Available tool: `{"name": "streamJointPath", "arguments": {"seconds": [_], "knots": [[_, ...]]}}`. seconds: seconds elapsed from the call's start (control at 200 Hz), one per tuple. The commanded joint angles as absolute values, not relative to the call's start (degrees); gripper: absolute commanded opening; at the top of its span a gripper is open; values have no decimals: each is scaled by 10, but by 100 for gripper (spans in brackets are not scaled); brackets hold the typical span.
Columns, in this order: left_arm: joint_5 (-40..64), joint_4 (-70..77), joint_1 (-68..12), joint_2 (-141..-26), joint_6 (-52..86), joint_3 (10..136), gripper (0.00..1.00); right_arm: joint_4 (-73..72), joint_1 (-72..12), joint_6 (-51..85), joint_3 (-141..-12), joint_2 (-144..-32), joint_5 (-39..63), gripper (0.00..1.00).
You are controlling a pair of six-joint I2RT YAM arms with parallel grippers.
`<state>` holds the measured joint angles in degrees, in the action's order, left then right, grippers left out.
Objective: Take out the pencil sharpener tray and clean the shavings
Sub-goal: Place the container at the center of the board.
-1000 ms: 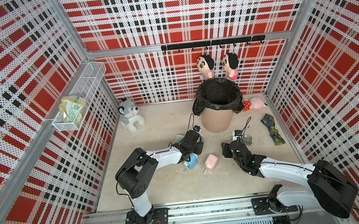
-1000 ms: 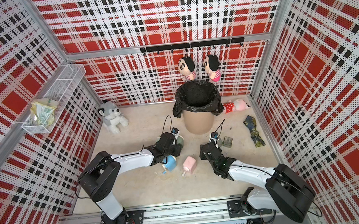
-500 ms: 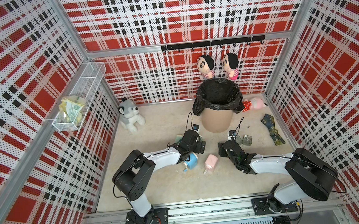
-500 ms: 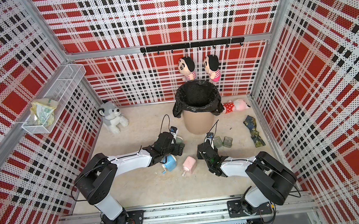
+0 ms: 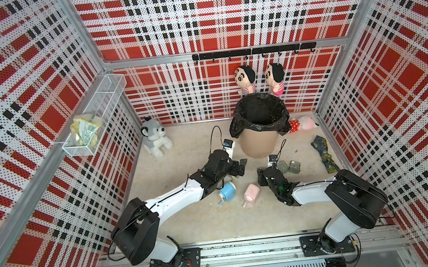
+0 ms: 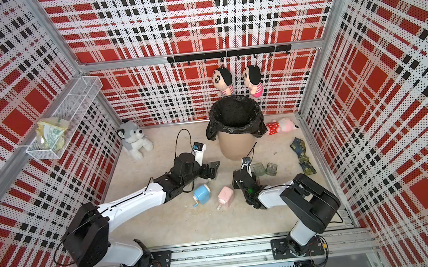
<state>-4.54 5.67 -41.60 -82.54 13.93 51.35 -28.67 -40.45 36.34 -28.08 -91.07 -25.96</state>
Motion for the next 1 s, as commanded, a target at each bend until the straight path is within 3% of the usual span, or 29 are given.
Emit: {"name": "streamJointPath", "arguments": {"seconds": [0.0,0.576,0.892,0.997], "knots": [[-32,52,-405,-787,150,521,98,-322,-407,350,-252,-909,-263,54],[-35,32,-376,-741,154,511,98,-308,-435,330,-200,-891,-271,63],[-37,28,-367,-739,153,511,98,-306,-444,334,-189,-895,-274,64],[-37,25,-367,-739,152,513,98,-300,-444,337,-186,-890,-276,69]]}}
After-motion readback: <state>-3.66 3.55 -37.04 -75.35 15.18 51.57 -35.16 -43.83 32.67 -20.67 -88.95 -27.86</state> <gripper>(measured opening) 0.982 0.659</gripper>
